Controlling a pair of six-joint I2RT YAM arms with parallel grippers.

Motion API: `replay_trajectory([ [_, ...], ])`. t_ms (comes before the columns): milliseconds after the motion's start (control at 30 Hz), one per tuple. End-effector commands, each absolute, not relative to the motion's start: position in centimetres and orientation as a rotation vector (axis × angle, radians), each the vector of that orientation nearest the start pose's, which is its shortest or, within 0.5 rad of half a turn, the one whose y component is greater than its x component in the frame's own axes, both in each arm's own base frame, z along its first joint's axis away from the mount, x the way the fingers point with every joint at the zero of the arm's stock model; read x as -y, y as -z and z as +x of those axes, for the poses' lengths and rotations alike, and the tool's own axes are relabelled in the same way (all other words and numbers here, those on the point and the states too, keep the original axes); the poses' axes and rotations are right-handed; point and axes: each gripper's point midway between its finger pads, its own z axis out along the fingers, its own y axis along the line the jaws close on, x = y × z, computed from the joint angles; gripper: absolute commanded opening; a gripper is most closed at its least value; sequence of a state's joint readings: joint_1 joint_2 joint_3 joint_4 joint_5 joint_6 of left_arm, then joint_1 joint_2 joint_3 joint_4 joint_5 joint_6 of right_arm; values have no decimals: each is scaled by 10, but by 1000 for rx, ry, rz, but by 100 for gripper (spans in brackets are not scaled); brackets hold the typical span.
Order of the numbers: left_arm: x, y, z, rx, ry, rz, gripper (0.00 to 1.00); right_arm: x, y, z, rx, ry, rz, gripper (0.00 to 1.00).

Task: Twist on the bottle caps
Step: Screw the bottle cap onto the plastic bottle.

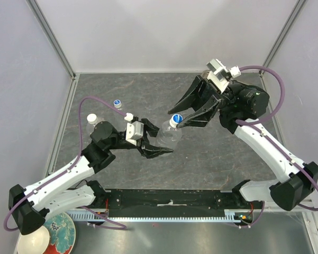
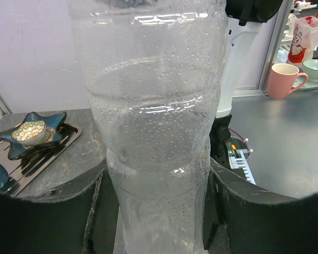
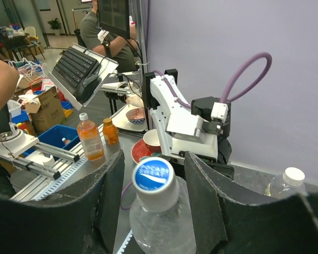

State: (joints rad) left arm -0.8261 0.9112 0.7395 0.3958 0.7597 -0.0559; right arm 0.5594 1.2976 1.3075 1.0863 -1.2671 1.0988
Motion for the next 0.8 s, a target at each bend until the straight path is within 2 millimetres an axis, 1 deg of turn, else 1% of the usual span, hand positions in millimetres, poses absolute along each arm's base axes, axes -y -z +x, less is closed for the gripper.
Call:
replay_trajectory([
  [0, 307, -370, 117, -928, 1219, 1103, 2, -288, -508, 125, -808, -1660, -1255, 56],
  [133, 306, -367, 118, -937, 1217, 1099, 2, -287, -517, 125, -785, -1647, -1254, 56],
  [267, 304, -368, 121, -945, 1209, 1078, 2, -287, -517, 124, -788, -1649, -1255, 52],
  [400, 304, -368, 124, -965, 1207, 1056, 2, -287, -513, 125, -796, -1653, -1249, 44],
  [433, 303, -369, 124, -962, 1205, 1053, 2, -287, -512, 125, -800, -1656, -1248, 41],
  [633, 303, -370, 129, -980, 1198, 1028, 2, -289, -506, 127, -819, -1667, -1246, 31],
  [700, 303, -370, 131, -984, 1194, 1022, 2, -290, -504, 129, -835, -1675, -1242, 27],
  [767, 302, -371, 134, -985, 1178, 1008, 2, -294, -499, 136, -871, -1679, -1226, 22],
])
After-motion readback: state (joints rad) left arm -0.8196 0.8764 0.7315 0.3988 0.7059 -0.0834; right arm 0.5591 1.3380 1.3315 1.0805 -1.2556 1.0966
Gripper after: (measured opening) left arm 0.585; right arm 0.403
